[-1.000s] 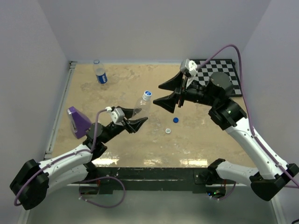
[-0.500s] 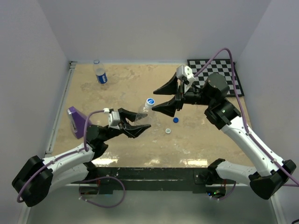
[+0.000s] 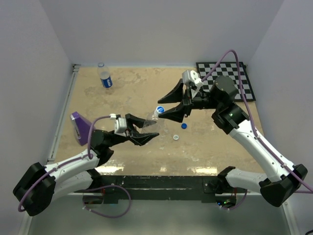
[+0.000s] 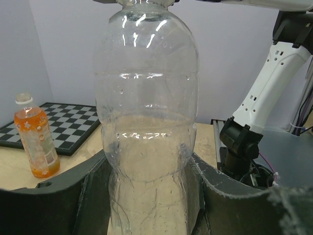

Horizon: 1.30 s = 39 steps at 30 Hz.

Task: Screw on the bottle caps
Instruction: Screw the bottle cap onto the plastic bottle.

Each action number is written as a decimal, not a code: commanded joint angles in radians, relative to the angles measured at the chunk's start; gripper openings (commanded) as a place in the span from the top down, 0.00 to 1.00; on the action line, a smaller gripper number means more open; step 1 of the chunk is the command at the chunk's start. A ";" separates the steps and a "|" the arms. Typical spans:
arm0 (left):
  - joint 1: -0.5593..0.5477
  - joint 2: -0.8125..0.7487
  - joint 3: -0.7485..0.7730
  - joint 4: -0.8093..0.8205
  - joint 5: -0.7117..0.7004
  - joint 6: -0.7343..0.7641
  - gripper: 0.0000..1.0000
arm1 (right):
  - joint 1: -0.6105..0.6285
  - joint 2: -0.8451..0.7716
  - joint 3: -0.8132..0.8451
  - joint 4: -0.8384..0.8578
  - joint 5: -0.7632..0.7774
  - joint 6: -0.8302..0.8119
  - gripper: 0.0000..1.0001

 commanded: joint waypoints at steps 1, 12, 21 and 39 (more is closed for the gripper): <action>0.005 -0.005 0.047 0.046 0.032 0.036 1.00 | -0.002 -0.001 0.024 0.071 -0.052 0.029 0.43; 0.005 -0.006 0.059 0.037 0.035 0.046 1.00 | -0.002 0.008 0.023 0.084 -0.074 0.055 0.65; -0.021 -0.089 0.114 -0.139 -0.097 0.187 1.00 | -0.002 0.042 0.061 -0.066 0.035 0.041 0.90; -0.338 -0.051 0.259 -0.390 -0.910 0.507 1.00 | 0.065 0.050 0.021 -0.169 0.630 0.345 0.86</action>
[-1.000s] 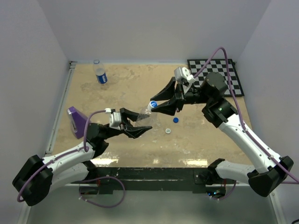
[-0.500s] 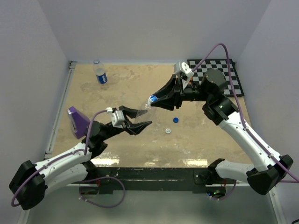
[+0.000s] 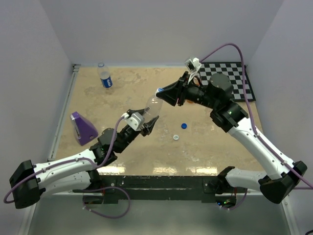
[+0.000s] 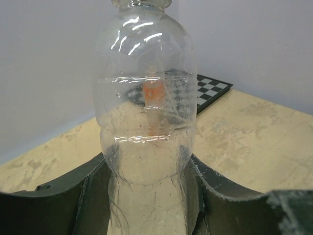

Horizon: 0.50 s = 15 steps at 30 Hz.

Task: Screw on the bottle caps
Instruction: Screw the bottle cap onto the plastic bottle.

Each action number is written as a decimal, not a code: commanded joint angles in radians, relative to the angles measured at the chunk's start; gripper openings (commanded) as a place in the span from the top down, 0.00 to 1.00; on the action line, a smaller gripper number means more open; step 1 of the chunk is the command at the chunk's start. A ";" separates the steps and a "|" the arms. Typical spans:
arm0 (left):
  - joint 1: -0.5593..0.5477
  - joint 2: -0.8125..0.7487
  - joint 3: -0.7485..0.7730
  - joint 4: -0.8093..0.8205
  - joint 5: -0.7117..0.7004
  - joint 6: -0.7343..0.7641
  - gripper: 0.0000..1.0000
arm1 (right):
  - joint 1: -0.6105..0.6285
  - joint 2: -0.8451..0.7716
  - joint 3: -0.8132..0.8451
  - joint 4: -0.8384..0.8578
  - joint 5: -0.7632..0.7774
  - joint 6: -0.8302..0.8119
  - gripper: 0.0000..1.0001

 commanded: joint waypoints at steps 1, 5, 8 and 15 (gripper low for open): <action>-0.044 0.039 0.081 0.073 -0.133 0.043 1.00 | 0.022 -0.003 -0.064 -0.028 0.159 0.087 0.74; -0.041 0.041 0.069 0.034 -0.158 -0.027 1.00 | 0.019 -0.059 -0.046 0.012 0.156 0.071 0.40; -0.020 0.011 0.028 0.031 -0.114 -0.082 1.00 | -0.006 -0.072 0.000 -0.005 0.145 0.032 0.28; 0.118 -0.046 -0.043 0.060 0.245 -0.231 1.00 | -0.051 -0.084 0.000 0.123 -0.032 -0.003 0.24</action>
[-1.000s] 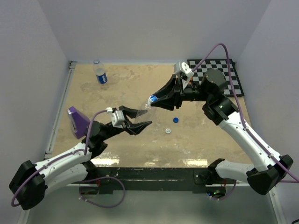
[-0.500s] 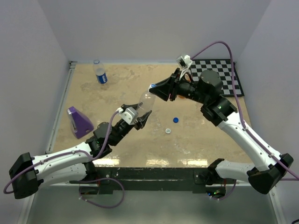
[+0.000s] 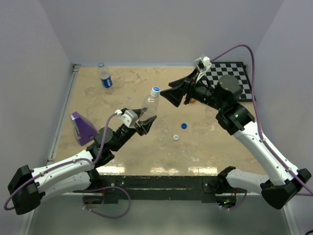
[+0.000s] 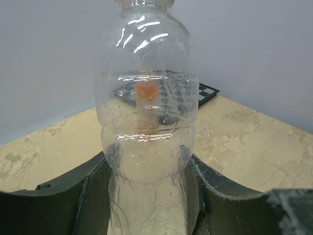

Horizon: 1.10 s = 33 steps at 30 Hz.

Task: Screw on the bottle caps
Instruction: Screw the bottle cap onto the plastic bottle.

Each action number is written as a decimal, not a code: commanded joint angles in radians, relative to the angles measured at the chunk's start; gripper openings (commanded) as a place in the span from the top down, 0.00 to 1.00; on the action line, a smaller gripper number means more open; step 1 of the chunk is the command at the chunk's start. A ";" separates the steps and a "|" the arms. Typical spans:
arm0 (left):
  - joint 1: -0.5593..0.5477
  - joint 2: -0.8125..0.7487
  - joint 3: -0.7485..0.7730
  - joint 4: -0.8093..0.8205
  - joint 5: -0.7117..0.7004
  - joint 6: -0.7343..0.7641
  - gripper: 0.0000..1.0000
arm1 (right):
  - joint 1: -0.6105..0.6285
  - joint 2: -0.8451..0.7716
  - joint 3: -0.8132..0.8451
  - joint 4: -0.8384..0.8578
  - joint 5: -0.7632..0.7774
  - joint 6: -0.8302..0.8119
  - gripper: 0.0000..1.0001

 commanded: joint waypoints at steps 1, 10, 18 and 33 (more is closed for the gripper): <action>0.102 -0.028 -0.030 0.086 0.311 -0.145 1.00 | -0.016 -0.028 0.023 0.151 -0.174 -0.050 0.24; 0.140 0.021 0.015 0.167 0.594 -0.175 1.00 | -0.016 0.001 -0.016 0.237 -0.363 -0.094 0.24; 0.140 0.032 0.021 0.205 0.609 -0.190 1.00 | -0.018 0.001 -0.023 0.232 -0.409 -0.117 0.27; 0.139 0.047 0.022 0.282 0.655 -0.231 1.00 | -0.018 -0.011 -0.056 0.272 -0.479 -0.117 0.46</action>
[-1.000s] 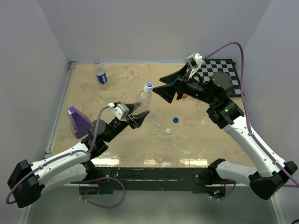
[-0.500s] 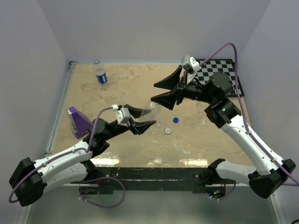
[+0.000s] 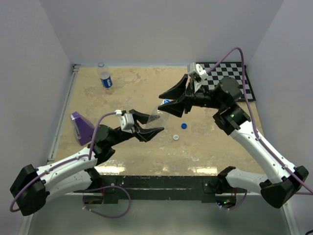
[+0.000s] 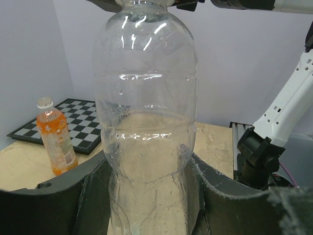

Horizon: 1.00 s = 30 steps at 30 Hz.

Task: Screw on the bottle caps
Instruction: Screw the bottle cap onto the plastic bottle.

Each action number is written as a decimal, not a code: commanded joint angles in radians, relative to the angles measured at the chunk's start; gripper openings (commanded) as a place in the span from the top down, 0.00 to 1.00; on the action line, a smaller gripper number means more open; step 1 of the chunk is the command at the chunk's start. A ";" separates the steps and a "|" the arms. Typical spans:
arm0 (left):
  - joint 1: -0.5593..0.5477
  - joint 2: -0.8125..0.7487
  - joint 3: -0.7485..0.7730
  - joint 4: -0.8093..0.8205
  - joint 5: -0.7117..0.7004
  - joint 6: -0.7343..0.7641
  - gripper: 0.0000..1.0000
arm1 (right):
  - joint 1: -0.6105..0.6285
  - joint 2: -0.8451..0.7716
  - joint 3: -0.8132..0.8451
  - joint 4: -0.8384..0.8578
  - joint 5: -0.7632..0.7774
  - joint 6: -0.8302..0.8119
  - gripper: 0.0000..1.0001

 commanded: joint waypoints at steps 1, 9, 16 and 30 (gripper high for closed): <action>0.004 0.002 0.040 0.089 0.032 -0.024 1.00 | 0.000 -0.016 -0.003 0.057 -0.031 -0.003 0.50; -0.004 0.003 0.083 0.009 -0.029 0.032 1.00 | 0.001 -0.010 -0.002 0.028 0.033 0.012 0.94; -0.214 0.009 0.201 -0.226 -0.482 0.314 1.00 | 0.035 0.005 0.013 -0.096 0.309 0.070 1.00; -0.433 0.275 0.383 -0.179 -1.257 0.646 1.00 | 0.123 0.048 0.003 -0.208 0.742 0.189 1.00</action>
